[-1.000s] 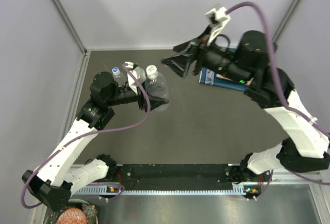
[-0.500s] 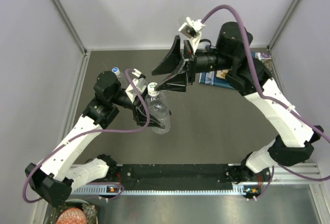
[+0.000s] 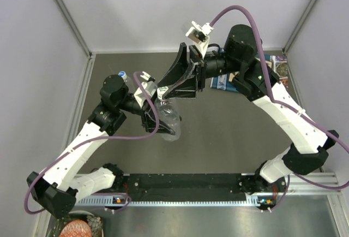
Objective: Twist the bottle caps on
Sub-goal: Screw the bottle cap onto the plastic bottle.
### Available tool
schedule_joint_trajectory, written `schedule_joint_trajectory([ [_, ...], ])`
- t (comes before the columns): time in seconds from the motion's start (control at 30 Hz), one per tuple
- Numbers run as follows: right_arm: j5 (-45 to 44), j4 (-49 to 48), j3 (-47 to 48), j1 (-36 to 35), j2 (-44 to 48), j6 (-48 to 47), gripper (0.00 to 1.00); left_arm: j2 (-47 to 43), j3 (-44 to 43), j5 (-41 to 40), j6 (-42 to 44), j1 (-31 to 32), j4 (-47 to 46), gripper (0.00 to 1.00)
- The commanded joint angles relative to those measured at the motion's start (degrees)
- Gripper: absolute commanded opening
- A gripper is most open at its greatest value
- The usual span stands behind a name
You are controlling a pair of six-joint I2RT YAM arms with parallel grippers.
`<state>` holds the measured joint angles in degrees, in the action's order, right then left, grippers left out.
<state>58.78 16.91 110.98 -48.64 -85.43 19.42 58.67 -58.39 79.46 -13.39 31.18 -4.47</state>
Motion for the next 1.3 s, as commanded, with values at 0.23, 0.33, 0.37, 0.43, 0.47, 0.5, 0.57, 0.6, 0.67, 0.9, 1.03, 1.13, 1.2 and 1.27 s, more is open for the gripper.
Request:
schedule_joint_trajectory([
  [0.23,0.28,-2.41,-0.76,-0.66,-2.20,1.32,0.46,-0.14,-2.61,-0.54,0.55,0.11,-1.77,0.00],
  [0.33,-1.56,-1.53,-1.73,-0.66,-2.02,0.45,0.49,-0.23,-2.69,-0.45,0.64,0.11,-1.77,0.00],
  [0.37,-2.26,-1.18,-1.99,-0.75,-1.94,-0.17,0.50,-0.40,-2.52,-0.62,0.73,0.02,-1.77,0.00],
  [0.43,-3.06,-0.65,-1.99,-0.66,-1.93,-0.78,0.51,-0.49,-2.34,-0.54,0.91,0.11,-1.60,0.00],
  [0.47,-3.76,0.14,-1.99,-0.66,-1.94,-1.40,0.51,-0.58,-2.34,-0.54,0.91,0.02,-1.59,0.00],
  [0.5,-4.11,0.49,-2.08,-0.75,-1.94,-1.58,0.51,-0.58,-2.34,-0.54,0.91,0.11,-1.59,0.00],
  [0.57,-4.91,1.46,-2.17,-0.58,-2.02,-2.63,0.51,-0.75,-2.43,-0.45,1.34,0.11,-1.42,0.00],
  [0.6,-4.99,1.64,-2.26,-0.58,-2.11,-2.72,0.51,-0.76,-2.60,-0.53,1.35,0.02,-1.33,0.00],
  [0.67,-5.43,1.99,-2.26,-0.49,-2.29,-3.16,0.51,-0.84,-2.60,-0.45,1.35,0.11,-1.24,0.00],
  [0.9,-5.70,2.43,-3.05,-0.14,-1.85,-3.25,0.40,-1.11,-3.04,-0.97,3.37,0.02,0.60,0.00],
  [1.03,-6.58,2.43,-4.80,-0.14,-0.71,-3.51,0.40,-1.19,-3.75,-1.76,3.90,0.02,0.69,0.00],
  [1.13,-8.15,2.52,-5.51,-0.14,0.08,-3.60,0.40,-1.37,-3.92,-2.73,4.07,-0.15,0.69,0.00],
  [1.2,-9.30,2.78,-6.39,-0.14,0.61,-3.60,0.48,-1.63,-4.18,-3.52,4.60,-0.50,0.69,0.00],
  [1.27,-11.14,2.87,-7.26,-0.05,1.49,-3.86,0.50,-1.81,-4.54,-4.49,5.21,-0.77,0.69,0.00],
])
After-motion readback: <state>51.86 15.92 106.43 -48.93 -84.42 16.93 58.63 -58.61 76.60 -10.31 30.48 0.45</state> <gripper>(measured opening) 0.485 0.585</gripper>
